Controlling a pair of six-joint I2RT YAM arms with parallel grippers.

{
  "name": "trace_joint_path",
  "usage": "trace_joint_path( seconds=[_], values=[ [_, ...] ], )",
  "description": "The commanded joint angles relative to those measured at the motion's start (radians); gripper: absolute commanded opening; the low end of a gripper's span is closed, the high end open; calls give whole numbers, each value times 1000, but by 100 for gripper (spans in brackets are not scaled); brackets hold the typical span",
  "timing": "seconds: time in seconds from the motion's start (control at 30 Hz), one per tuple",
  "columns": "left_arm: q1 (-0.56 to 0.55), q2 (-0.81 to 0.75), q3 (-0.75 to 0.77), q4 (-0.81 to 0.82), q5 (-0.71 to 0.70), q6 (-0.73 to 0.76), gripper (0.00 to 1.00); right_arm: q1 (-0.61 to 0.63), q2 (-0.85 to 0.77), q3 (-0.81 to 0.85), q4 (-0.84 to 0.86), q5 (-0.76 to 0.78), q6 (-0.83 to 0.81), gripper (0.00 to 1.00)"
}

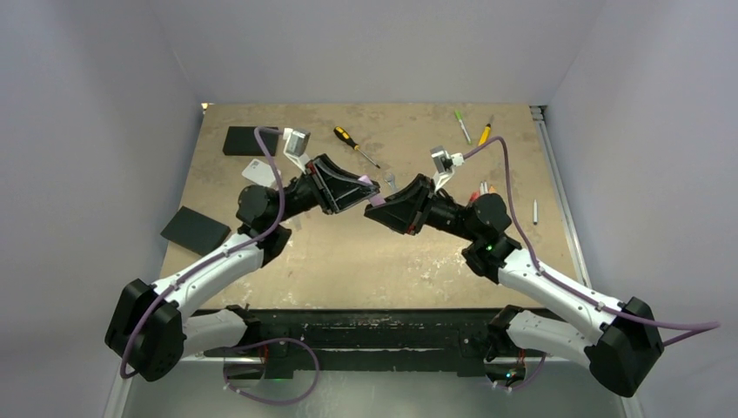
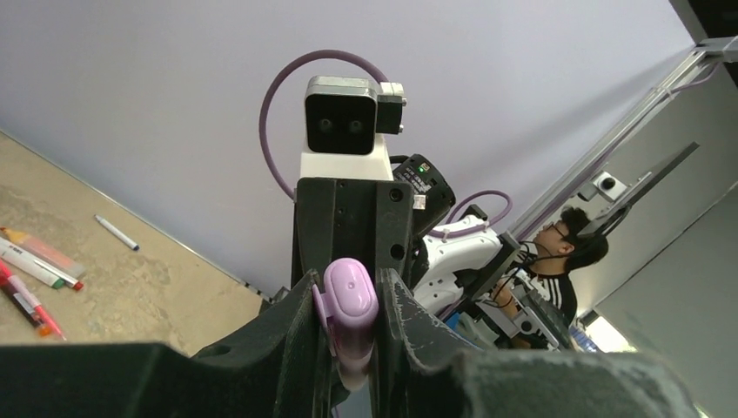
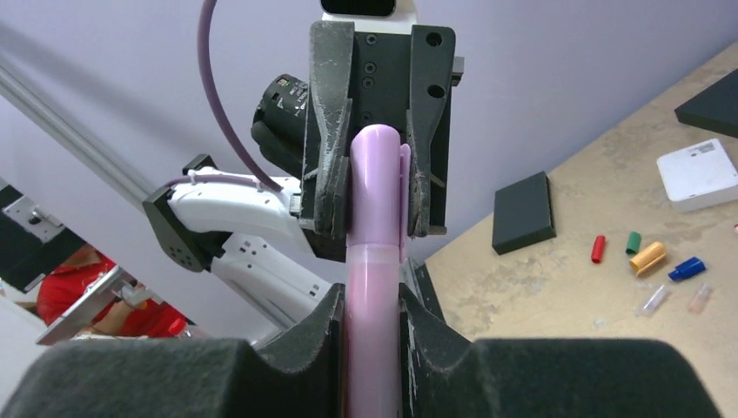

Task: Open the pen caps

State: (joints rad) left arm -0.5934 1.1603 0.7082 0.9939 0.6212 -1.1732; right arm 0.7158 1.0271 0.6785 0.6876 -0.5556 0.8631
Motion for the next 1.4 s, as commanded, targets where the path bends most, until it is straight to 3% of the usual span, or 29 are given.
trace_joint_path(
  seconds=[0.0, 0.13, 0.3, 0.37, 0.43, 0.53, 0.6, 0.7, 1.1, 1.37],
  values=[
    [142, 7, 40, 217, -68, -161, 0, -18, -47, -17, 13, 23, 5, 0],
    [217, 35, 62, 260, -122, -227, 0, -18, -66, -31, -25, 45, -8, 0],
    [221, 41, 96, 170, -162, -172, 0, -16, -82, -15, -104, 89, -54, 0],
    [221, 15, 127, -31, -165, -63, 0, -16, -91, 30, -259, 204, -120, 0],
    [218, -35, 185, -387, -213, 139, 0, -16, -75, 128, -515, 440, -236, 0],
    [216, -95, 248, -853, -419, 366, 0, -48, 3, 178, -742, 805, -290, 0],
    [216, -119, 256, -1074, -530, 446, 0, -134, 75, 192, -801, 856, -310, 0],
    [217, -146, 214, -1239, -594, 492, 0, -250, 181, 198, -808, 841, -310, 0],
    [217, -272, 18, -1262, -568, 492, 0, -348, 517, 279, -783, 901, -289, 0],
    [218, -301, -65, -1227, -551, 445, 0, -430, 633, 252, -774, 890, -294, 0]
  ],
)
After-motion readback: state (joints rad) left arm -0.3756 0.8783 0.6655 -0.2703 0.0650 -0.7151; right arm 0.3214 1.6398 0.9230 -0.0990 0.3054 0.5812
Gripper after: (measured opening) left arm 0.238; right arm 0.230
